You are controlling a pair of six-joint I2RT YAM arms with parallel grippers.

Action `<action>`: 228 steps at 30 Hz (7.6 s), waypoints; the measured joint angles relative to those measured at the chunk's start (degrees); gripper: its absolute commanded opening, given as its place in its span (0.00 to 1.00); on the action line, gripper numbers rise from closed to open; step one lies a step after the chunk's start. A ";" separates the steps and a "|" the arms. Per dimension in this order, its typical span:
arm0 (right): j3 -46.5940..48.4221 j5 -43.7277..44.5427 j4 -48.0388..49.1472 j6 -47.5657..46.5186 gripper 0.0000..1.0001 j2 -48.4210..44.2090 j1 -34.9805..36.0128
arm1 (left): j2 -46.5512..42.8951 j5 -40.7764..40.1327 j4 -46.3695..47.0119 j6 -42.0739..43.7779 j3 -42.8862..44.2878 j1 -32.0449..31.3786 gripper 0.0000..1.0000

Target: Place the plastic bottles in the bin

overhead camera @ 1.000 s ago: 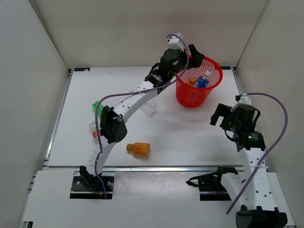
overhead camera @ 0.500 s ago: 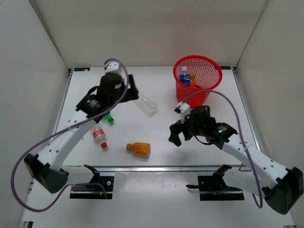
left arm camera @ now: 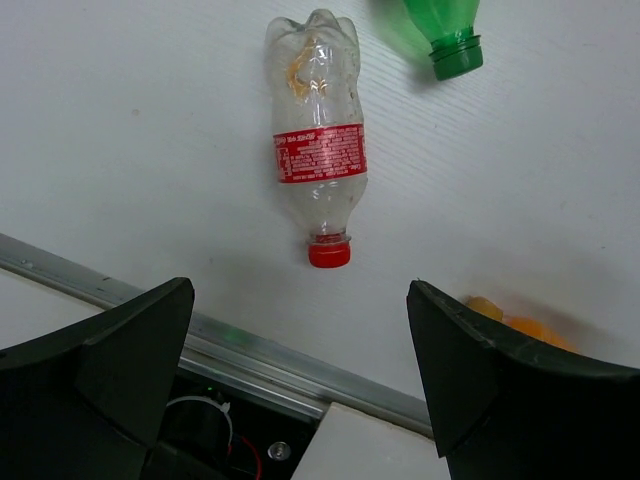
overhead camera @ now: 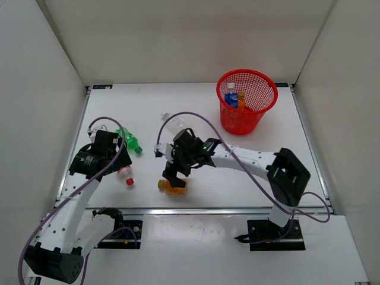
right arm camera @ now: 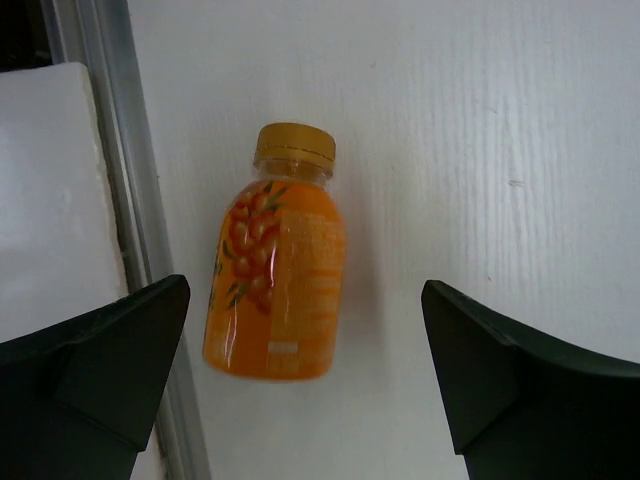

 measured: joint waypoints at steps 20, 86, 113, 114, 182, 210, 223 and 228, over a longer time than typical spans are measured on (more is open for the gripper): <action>8.02 18.88 -4.13 0.33 0.37 15.85 6.16 | -2.60 2.12 -0.98 -0.59 -1.81 0.48 0.99; -6.29 19.98 -10.32 21.44 0.99 -47.65 -63.34 | 27.93 3.02 20.26 -5.97 -8.26 6.56 0.30; -18.23 28.61 -14.19 23.52 0.99 -55.71 -65.00 | 72.59 20.68 49.07 1.01 72.63 -26.71 0.31; -18.49 28.39 -14.27 23.82 0.99 -55.82 -65.00 | 74.14 20.55 50.60 0.50 73.37 -26.77 0.30; 45.88 20.94 -11.17 9.20 0.34 32.33 -17.73 | -2.69 -1.20 12.52 -3.91 -3.15 -0.02 0.98; 21.64 27.63 2.27 8.76 1.00 -0.35 -45.31 | 7.45 2.16 20.52 -6.99 -5.64 2.45 0.98; 7.26 30.21 3.04 11.15 0.99 -24.35 -43.71 | 25.53 0.72 29.62 -7.32 -0.13 7.52 0.99; -0.04 29.81 1.92 13.44 0.99 -33.44 -48.39 | 34.05 0.72 32.59 -7.50 3.58 10.23 0.99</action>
